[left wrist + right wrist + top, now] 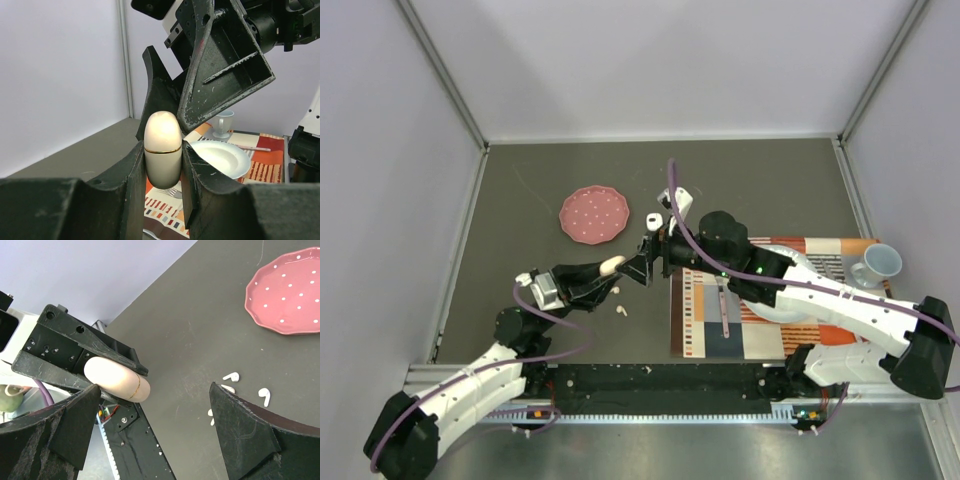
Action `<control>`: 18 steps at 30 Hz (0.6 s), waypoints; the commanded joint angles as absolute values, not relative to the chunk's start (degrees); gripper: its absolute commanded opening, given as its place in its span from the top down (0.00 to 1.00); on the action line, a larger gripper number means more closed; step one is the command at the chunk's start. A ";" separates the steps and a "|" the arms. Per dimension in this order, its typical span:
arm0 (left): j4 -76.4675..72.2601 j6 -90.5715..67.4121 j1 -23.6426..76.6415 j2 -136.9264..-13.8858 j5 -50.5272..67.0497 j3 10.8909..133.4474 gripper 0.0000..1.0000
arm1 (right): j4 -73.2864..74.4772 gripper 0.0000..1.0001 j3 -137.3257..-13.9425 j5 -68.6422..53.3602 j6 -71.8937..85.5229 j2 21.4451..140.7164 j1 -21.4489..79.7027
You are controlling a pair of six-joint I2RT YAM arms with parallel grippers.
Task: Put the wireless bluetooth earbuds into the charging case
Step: Open the charging case.
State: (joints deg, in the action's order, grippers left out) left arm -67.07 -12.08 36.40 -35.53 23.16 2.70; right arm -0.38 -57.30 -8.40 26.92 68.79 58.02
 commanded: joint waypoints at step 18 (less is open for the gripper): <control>-71.98 -12.66 36.65 -34.45 30.06 2.73 1.00 | -3.95 0.10 -63.28 -6.50 24.79 72.77 58.45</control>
